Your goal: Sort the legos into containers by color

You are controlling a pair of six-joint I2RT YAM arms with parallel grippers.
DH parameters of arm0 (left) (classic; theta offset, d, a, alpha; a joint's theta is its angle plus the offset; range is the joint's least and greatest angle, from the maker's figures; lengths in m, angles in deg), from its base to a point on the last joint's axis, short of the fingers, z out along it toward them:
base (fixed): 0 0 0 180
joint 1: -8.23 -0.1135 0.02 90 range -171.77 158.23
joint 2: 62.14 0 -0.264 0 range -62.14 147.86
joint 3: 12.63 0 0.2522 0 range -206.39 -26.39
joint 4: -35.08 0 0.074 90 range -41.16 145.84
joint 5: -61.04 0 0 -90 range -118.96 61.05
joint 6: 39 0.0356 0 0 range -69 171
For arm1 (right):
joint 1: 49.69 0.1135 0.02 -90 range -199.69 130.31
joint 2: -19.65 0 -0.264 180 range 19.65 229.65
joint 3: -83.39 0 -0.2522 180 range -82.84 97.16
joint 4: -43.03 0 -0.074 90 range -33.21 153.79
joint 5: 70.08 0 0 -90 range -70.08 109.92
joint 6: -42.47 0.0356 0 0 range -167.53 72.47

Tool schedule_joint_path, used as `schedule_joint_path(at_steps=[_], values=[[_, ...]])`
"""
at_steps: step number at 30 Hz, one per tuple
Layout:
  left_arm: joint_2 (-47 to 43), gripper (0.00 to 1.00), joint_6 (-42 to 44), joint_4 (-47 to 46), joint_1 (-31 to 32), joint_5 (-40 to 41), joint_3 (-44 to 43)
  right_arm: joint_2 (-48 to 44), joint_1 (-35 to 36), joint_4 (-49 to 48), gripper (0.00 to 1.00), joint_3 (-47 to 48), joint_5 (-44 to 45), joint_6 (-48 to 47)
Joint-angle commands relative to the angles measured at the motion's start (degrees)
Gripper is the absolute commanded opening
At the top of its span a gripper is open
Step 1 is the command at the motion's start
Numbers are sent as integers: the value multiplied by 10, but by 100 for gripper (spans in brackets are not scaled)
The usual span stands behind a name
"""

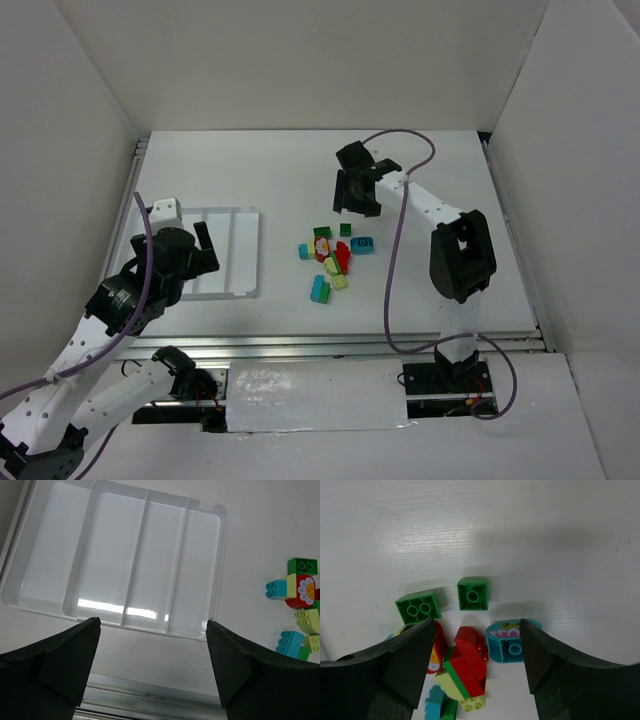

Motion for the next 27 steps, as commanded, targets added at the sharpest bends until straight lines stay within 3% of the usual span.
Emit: schedule_joint_path(at_steps=[1, 18, 27], values=[[13, 100, 21, -29, -3, -24, -5, 29, 6, 16, 75, 47, 15, -10], [19, 100, 29, -31, -4, -42, -5, 115, 8, -18, 66, 41, -26, -27], [10, 99, 30, -33, -4, -45, -3, 144, 8, -11, 56, 54, -30, -32]])
